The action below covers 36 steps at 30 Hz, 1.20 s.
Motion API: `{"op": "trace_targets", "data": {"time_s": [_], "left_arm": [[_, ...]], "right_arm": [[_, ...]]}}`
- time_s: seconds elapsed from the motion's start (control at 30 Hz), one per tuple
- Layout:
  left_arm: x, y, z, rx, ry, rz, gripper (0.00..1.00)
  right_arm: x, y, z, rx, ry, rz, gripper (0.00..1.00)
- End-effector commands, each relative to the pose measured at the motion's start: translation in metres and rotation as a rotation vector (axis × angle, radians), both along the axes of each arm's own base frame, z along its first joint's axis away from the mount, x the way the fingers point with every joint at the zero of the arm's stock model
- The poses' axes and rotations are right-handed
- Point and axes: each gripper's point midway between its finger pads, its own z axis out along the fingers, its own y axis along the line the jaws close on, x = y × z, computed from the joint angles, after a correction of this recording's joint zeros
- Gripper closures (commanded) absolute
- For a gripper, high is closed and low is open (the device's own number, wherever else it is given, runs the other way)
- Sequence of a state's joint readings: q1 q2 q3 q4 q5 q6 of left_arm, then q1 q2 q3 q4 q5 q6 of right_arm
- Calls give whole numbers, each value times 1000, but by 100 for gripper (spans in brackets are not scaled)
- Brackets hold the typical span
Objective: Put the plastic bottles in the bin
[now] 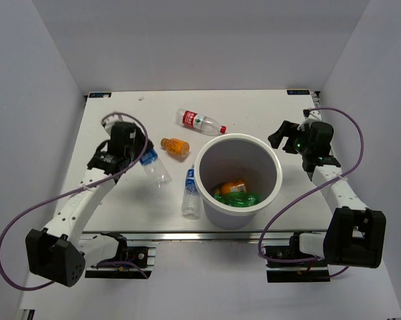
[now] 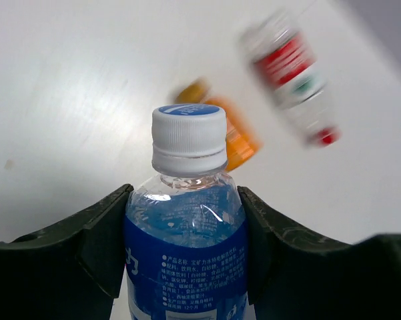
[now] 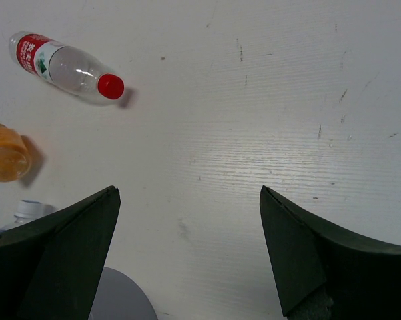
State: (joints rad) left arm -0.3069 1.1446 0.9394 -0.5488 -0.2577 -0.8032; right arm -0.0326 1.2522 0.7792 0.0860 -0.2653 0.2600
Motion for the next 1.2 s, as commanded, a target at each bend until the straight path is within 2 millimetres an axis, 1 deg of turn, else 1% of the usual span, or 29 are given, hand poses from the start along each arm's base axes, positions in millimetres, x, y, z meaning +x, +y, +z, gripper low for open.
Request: {"op": "trace_targets", "data": {"time_s": [0.0,0.03,0.1,0.13,0.17,0.2,0.23,0.27,0.3,0.33,0.37,0.4,0.43,0.47,0.5,0.53,0.6,0.63,0.67,0.73,0.8,0.9,0.93,0.97,1.0,1.03,1.07,1.13,1.17], "left_arm": [[34,11,113,-14,-310,82,84],[44,5,155,-34,-391,55,85],[55,-11,201,-77,-505,-20,86],[57,-21,237,-105,-585,-71,86],[62,-47,242,-152,-588,-199,86],[65,-62,258,-188,-625,-271,86],[65,-80,266,-221,-631,-357,86],[58,-103,292,-254,-674,-447,86],[65,-129,280,-269,-629,-535,86],[64,-145,279,-249,-625,-583,86],[51,-174,292,-254,-647,-658,86],[57,-192,274,-230,-598,-683,86],[47,-213,277,-221,-606,-745,86],[44,-223,272,-220,-594,-777,86],[44,-235,262,-226,-570,-814,86],[38,-246,259,-227,-563,-840,83],[31,-259,257,-214,-560,-874,79],[31,-266,248,-183,-546,-891,76],[22,-276,247,-174,-540,-920,66],[17,-281,248,-153,-538,-939,39],[13,-282,250,-149,-545,-944,2],[13,-270,258,-119,-564,-904,2],[13,-266,258,-100,-567,-895,2],[14,-254,266,-77,-589,-849,2],[14,-247,266,-57,-594,-827,2],[16,-240,252,-20,-572,-804,2],[20,-216,261,26,-595,-698,2],[24,-190,252,77,-580,-586,2],[29,-173,234,126,-544,-513,2]], "right_arm": [[7,2,22,18,-70,12,11],[6,3,23,22,-72,14,11],[6,3,24,22,-74,15,11],[6,2,24,20,-74,10,11],[5,2,24,19,-75,5,11],[5,1,24,18,-75,2,11],[5,1,24,18,-77,2,11],[5,2,24,22,-76,4,11],[5,3,25,27,-75,11,11],[5,3,24,27,-74,12,11],[5,4,24,31,-73,13,11],[4,5,25,30,-75,19,11],[3,4,26,29,-77,17,11],[3,4,25,28,-77,14,11],[4,3,26,24,-80,9,11],[3,3,25,24,-80,8,11],[3,4,25,29,-79,12,11],[3,5,26,32,-79,17,11],[3,5,25,34,-76,20,11],[3,6,25,38,-73,23,11],[3,6,25,38,-72,23,11],[3,5,25,33,-74,19,11],[3,4,25,30,-75,14,11],[3,3,26,25,-77,11,11],[3,2,26,21,-79,4,11],[3,1,26,18,-75,1,11],[3,0,26,16,-73,-4,11],[3,0,26,16,-71,-7,11],[3,-1,26,15,-73,-10,11]]}}
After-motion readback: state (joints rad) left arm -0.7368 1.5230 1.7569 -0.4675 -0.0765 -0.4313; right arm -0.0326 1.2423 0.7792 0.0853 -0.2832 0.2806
